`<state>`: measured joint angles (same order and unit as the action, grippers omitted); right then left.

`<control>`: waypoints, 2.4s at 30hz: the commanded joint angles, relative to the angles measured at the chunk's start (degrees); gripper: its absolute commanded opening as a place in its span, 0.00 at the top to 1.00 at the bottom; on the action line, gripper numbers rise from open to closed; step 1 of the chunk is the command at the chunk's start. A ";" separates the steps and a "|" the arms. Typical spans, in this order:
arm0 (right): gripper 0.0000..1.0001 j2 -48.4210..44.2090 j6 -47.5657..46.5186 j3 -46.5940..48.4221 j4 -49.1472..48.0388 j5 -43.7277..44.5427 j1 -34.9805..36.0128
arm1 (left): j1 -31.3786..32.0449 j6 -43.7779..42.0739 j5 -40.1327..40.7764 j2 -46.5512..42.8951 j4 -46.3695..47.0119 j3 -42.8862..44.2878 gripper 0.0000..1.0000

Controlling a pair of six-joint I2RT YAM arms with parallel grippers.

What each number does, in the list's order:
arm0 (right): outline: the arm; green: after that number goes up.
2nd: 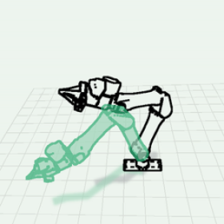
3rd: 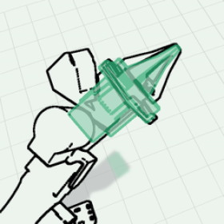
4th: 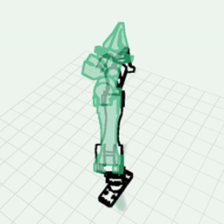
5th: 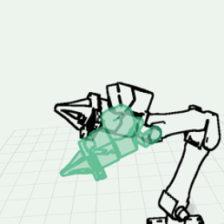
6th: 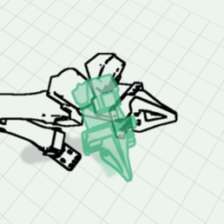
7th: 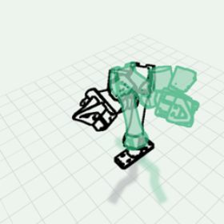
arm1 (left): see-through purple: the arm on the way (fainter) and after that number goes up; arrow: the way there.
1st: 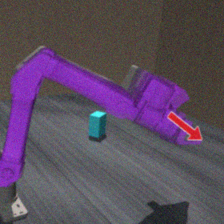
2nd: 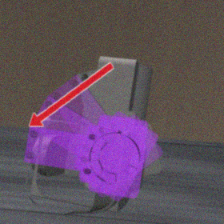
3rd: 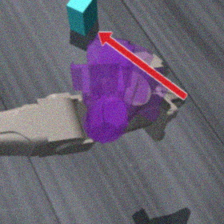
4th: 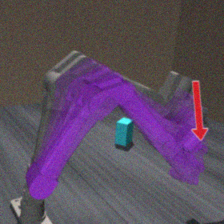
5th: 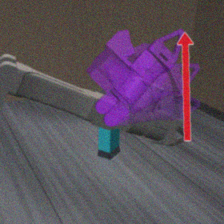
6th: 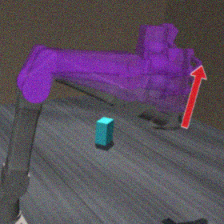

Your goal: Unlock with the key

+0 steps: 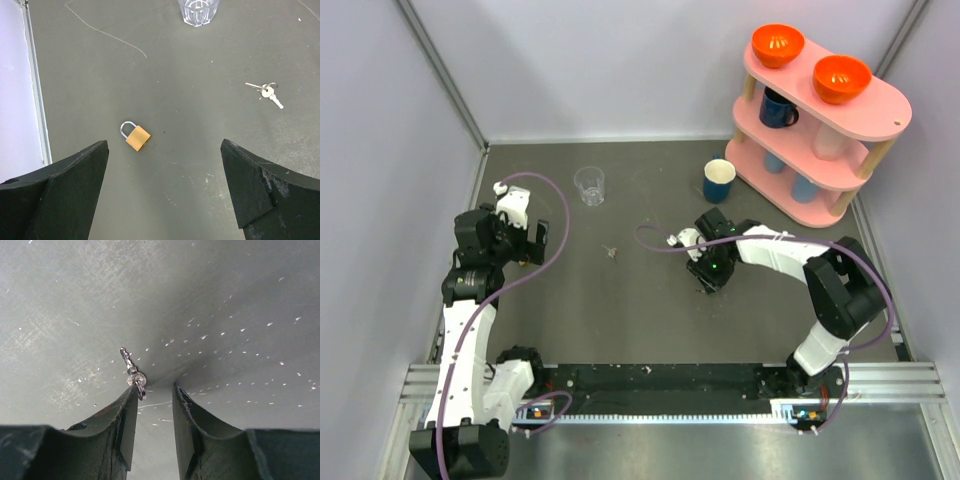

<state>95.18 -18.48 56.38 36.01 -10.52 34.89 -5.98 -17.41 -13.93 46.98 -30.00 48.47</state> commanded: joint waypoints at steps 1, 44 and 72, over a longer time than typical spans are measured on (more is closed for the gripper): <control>0.68 0.54 0.02 1.89 -0.15 -1.61 1.75 | -0.53 0.71 -0.74 -0.66 2.75 -0.66 0.01; 1.00 -20.37 -5.33 1.89 -4.54 2.00 3.95 | -0.61 0.80 -17.93 1.00 1.96 2.59 0.01; 1.00 -29.44 -27.58 -7.51 -38.56 28.54 15.29 | 26.45 27.69 -30.64 47.32 -0.50 40.13 0.02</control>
<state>64.73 -45.08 49.36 4.84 14.20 48.14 17.61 7.51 -43.94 93.78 -31.00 85.36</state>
